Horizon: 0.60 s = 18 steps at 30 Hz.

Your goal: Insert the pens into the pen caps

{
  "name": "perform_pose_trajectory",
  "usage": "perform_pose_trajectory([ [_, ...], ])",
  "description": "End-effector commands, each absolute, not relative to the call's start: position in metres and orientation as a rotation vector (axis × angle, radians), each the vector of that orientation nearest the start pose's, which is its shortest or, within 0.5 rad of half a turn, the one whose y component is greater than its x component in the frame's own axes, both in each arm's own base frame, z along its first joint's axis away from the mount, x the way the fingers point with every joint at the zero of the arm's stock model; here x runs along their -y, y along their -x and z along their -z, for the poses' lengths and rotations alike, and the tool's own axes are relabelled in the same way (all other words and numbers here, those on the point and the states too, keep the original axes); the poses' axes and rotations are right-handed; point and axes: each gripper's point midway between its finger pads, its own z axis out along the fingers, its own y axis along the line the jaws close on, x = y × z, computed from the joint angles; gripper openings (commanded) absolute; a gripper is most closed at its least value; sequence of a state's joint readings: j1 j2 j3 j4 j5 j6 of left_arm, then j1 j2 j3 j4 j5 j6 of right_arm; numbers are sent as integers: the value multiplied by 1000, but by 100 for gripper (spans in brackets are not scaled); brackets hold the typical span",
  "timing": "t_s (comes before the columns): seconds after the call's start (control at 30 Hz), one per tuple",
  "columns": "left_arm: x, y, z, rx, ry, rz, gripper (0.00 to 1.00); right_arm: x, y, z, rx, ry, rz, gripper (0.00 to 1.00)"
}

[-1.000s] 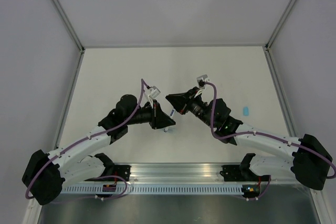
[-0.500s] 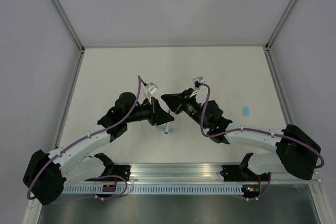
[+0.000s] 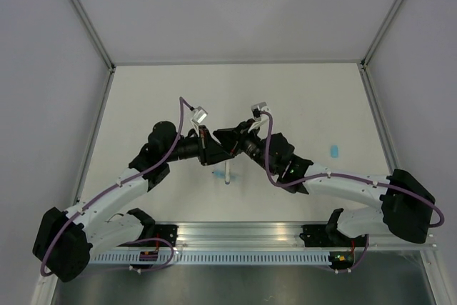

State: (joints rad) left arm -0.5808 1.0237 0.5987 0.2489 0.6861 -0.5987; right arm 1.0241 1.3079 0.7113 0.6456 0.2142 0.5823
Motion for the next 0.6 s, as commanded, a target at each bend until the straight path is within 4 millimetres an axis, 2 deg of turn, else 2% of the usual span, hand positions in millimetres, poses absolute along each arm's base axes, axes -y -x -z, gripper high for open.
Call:
perform_pose_trajectory([
  [0.0,269,-235,-301,-1543,-465,1314,2,-394,-188,-259,-1720,419,-1172,10],
  [0.03,269,-232,-298,-1550,-478,1311,2,-393,-190,-262,-1719,424,-1149,11],
  [0.07,268,-228,-299,-1542,-494,1309,2,-392,-196,-277,-1695,401,-1139,15],
  [0.13,266,-225,-294,-1546,-515,1297,2,-390,-201,-287,-1686,392,-1116,20],
  [0.17,266,-223,-293,-1542,-518,1300,2,-389,-205,-302,-1658,385,-1109,30],
  [0.2,266,-221,-294,-1536,-523,1310,2,-389,-208,-308,-1651,381,-1099,36],
  [0.23,267,-219,-289,-1542,-526,1319,2,-387,-211,-310,-1659,385,-1078,40],
  [0.27,268,-218,-291,-1531,-527,1331,2,-386,-213,-324,-1633,385,-1070,46],
  [0.33,268,-214,-289,-1527,-538,1346,2,-379,-221,-333,-1626,369,-1031,52],
  [0.37,269,-213,-288,-1525,-540,1349,2,-377,-222,-343,-1608,373,-1022,58],
  [0.5,268,-211,-287,-1519,-534,1351,2,-355,-226,-367,-1573,345,-983,65],
  [0.57,267,-210,-285,-1521,-531,1353,2,-345,-224,-367,-1570,348,-968,69],
])
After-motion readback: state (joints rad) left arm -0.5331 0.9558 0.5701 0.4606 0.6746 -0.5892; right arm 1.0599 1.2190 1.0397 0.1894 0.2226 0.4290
